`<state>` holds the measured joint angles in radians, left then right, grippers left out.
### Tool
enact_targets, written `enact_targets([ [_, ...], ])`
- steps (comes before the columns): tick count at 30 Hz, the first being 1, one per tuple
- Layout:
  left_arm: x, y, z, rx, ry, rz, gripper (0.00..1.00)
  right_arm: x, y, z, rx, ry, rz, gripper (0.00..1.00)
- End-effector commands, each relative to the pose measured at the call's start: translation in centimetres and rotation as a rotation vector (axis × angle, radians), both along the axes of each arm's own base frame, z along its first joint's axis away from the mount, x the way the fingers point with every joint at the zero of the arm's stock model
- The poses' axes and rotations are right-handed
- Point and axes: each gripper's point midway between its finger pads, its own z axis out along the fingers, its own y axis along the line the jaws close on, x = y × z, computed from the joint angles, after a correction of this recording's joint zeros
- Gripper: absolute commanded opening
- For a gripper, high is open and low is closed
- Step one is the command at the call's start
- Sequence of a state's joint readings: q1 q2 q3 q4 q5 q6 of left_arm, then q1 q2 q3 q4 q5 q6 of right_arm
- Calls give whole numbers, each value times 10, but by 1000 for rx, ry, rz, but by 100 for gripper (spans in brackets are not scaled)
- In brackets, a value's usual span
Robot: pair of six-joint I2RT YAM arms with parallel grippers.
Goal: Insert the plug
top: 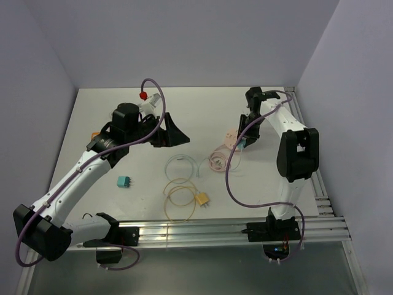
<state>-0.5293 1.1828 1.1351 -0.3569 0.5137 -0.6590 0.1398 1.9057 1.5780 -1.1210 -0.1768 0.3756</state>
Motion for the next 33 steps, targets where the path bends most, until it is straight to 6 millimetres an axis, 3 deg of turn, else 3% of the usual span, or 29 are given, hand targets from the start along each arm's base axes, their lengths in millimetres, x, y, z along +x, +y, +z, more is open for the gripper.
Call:
enact_targets([
  [1,-3,-4,11,-46,-21,-34,88,16,13,24,95,-98,-10,0],
  [2,-4,-5,12,-49,-19,-38,88,15,17,26,105,-70,-4,0],
  [4,-6,-5,14,-54,-21,-44,87,11,58,42,381,-50,39,0],
  [6,-6,-3,15,-53,-25,-35,87,19,46,42,363,-57,-24,0],
  [7,-6,-2,16,-53,-27,-29,87,14,58,51,467,-34,-21,0],
  [8,-7,-2,16,-56,-29,-27,87,10,63,46,548,-9,-46,0],
  [9,-9,-2,16,-61,-26,-29,87,15,50,45,551,-4,-93,0],
  [10,-8,-2,16,-64,-25,-27,87,18,32,38,432,-7,-114,0],
  [11,-9,-2,15,-65,-23,-28,87,14,-1,25,201,6,-140,0],
  [14,-9,-2,13,-61,-25,-33,87,8,21,44,312,-35,-38,0],
  [18,-9,-5,13,-64,-40,-57,85,0,35,65,320,-122,55,0],
  [22,-18,-12,14,-85,-44,-148,81,-25,77,90,398,-238,241,0],
  [26,-31,-16,15,-110,-35,-245,73,-68,137,140,485,-425,568,0],
  [30,-38,-15,18,-124,-33,-297,62,-101,167,169,577,-538,759,0],
  [33,-45,-12,17,-125,-40,-311,62,-123,182,183,660,-579,852,0],
])
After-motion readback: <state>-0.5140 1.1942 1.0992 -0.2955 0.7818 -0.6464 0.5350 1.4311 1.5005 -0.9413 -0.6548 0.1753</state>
